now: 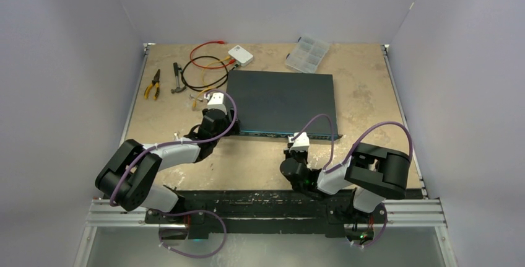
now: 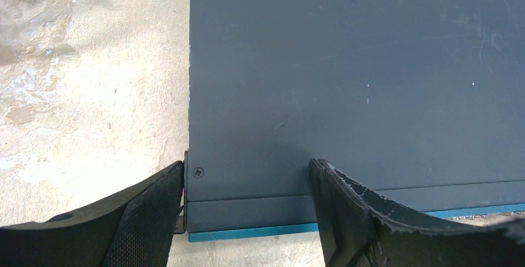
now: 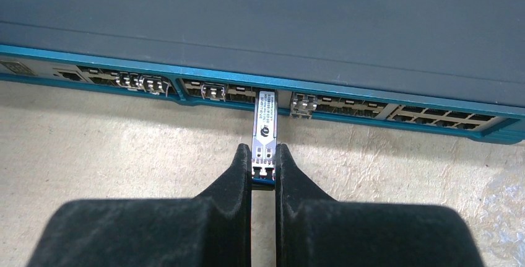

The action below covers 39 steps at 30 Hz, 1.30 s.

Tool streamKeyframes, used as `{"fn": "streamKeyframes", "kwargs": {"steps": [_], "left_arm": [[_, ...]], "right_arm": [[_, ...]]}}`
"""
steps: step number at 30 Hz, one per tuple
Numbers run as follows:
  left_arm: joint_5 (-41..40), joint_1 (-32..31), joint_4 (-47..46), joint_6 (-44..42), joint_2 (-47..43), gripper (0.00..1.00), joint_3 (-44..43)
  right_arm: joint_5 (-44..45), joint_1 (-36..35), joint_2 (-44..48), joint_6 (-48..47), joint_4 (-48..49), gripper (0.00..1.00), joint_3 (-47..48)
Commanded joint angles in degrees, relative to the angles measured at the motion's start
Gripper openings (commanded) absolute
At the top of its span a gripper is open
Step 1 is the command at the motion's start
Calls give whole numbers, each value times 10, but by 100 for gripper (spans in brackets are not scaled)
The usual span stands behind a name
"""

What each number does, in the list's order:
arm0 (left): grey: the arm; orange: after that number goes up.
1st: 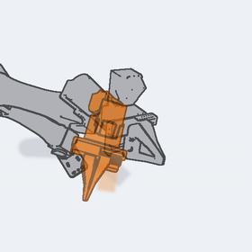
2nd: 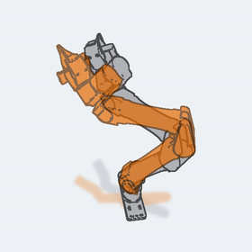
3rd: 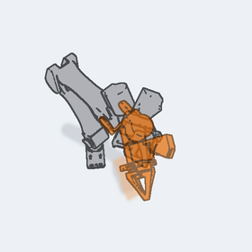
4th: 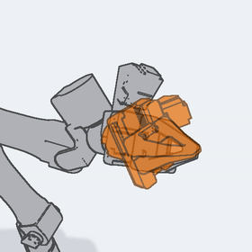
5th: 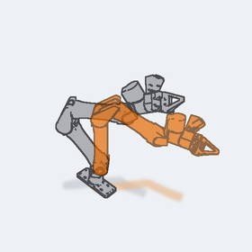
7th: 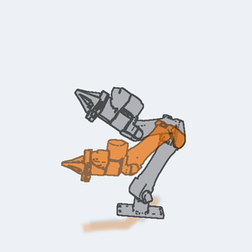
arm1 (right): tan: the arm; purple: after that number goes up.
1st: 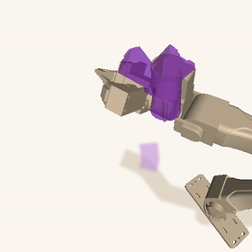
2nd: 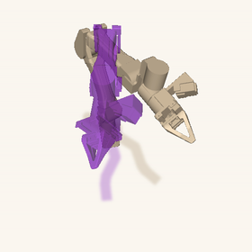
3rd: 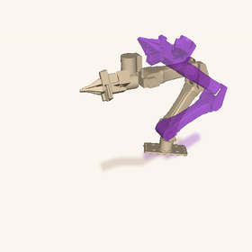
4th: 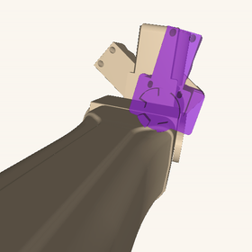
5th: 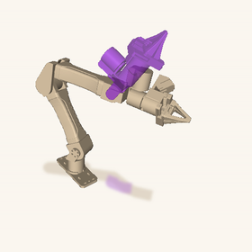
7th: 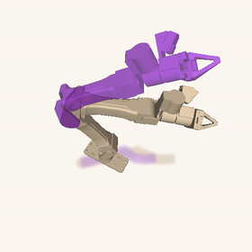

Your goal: Insert the plug into the switch port

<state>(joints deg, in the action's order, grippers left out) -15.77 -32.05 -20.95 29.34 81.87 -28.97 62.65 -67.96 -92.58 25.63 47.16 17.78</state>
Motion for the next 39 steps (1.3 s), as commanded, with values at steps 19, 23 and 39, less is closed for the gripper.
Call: {"fn": "streamKeyframes", "kwargs": {"steps": [19, 23, 39], "left_arm": [[65, -20, 85, 29, 15, 71, 23], [65, -20, 85, 29, 15, 71, 23], [64, -20, 86, 29, 15, 71, 23]], "right_arm": [[-4, -2, 11, -53, 104, 0, -9], [-8, -2, 8, -53, 102, 0, -6], [-15, -2, -5, -40, 44, 0, 15]]}}
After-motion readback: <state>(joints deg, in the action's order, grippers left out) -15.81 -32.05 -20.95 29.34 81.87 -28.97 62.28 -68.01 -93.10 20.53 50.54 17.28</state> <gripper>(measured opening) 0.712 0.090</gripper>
